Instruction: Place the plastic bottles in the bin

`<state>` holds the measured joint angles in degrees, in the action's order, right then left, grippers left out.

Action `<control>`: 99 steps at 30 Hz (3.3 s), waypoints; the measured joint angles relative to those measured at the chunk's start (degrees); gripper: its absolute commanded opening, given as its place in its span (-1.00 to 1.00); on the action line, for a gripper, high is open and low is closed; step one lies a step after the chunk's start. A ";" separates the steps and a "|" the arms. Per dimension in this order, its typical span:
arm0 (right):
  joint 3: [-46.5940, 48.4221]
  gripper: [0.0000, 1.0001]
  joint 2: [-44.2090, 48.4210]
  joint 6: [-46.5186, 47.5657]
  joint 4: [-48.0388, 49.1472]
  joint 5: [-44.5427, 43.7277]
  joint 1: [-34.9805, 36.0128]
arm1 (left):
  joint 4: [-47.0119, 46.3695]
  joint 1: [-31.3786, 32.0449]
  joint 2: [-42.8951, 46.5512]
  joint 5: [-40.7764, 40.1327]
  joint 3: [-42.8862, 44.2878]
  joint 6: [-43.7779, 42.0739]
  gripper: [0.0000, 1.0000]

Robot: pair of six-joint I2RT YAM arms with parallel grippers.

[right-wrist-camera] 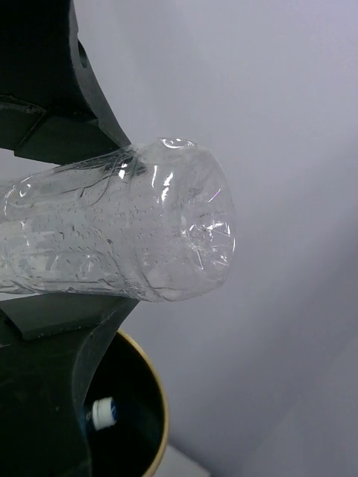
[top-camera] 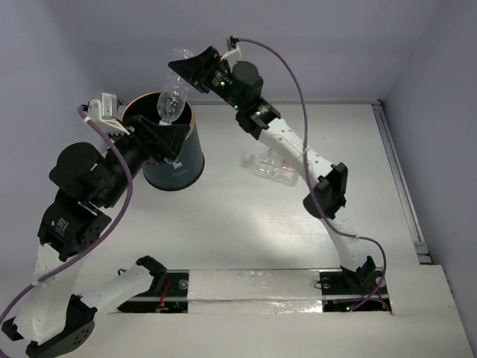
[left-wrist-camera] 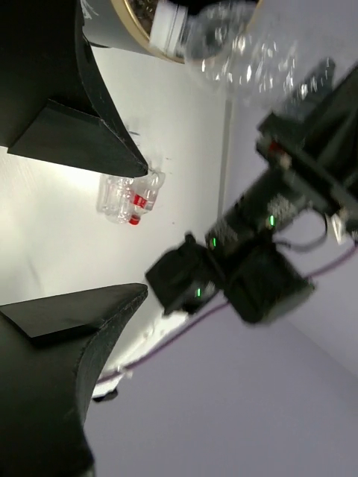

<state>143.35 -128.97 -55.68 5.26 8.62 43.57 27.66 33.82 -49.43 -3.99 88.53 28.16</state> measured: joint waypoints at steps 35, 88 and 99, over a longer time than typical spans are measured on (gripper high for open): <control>-21.07 -0.62 9.38 9.38 -5.31 -5.20 -1.03 | -2.01 0.00 -3.56 7.82 -4.13 2.21 -1.00; -99.32 0.90 95.97 28.50 -36.24 13.16 -21.31 | -9.90 6.67 -75.58 -5.40 10.60 45.38 0.98; -99.32 0.86 94.79 29.14 -36.28 12.90 -21.00 | -6.71 6.58 -76.72 -7.13 8.92 45.44 0.51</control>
<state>44.03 -34.17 -26.55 -31.03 21.52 22.57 20.95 40.40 -126.15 -11.11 97.45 73.60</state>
